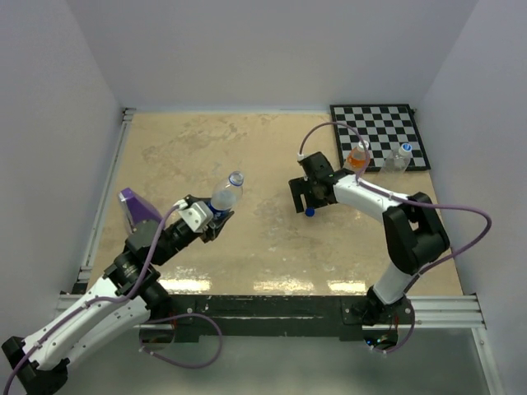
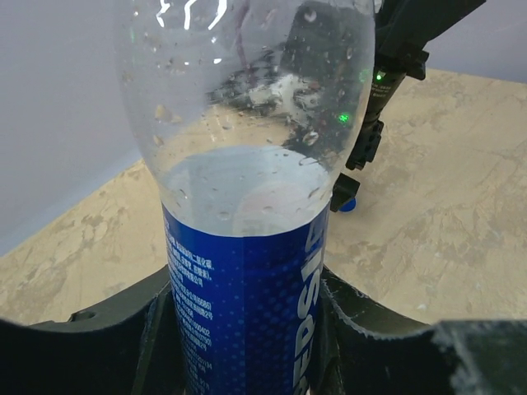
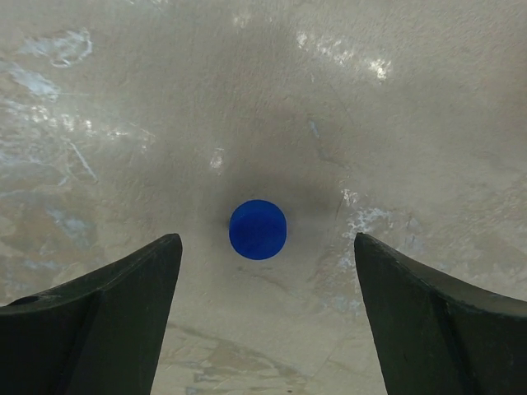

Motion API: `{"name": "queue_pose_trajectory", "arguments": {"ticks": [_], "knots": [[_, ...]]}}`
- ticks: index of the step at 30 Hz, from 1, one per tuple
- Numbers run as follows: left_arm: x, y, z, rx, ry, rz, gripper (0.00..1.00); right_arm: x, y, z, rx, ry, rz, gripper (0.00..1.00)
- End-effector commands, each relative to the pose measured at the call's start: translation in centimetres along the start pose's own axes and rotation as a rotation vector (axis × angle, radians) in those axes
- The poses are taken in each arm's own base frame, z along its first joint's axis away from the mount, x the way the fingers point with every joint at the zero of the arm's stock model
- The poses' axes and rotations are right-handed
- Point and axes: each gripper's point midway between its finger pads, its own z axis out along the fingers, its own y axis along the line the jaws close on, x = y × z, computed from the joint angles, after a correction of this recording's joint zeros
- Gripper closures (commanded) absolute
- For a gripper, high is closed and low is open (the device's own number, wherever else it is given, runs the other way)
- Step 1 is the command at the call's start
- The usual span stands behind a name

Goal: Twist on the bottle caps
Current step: Screw the bottle cap onto the plastic bottle.

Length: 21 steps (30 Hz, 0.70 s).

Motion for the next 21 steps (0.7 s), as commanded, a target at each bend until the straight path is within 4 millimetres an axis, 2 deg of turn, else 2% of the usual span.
{"name": "queue_pose_trajectory", "arguments": {"ticks": [1,5,9,13,21], "knots": [[-0.7,0.7,-0.4,-0.033,-0.035,0.026,0.49,-1.4,0.0,0.3,0.007,-0.015,-0.005,0.13],[-0.7,1.0,-0.4,-0.046,-0.035,0.027,0.49,-0.6,0.0,0.9,0.006,0.021,-0.015,0.2],[-0.7,0.9,-0.4,-0.044,-0.033,0.027,0.48,-0.6,0.2,1.4,-0.018,0.025,-0.022,0.35],[-0.5,0.9,-0.3,-0.043,-0.027,0.027,0.48,-0.2,0.4,2.1,-0.027,0.047,-0.032,0.44],[-0.3,0.9,-0.2,-0.04,-0.021,0.03,0.48,0.6,0.5,2.7,-0.034,0.073,-0.044,0.58]]}}
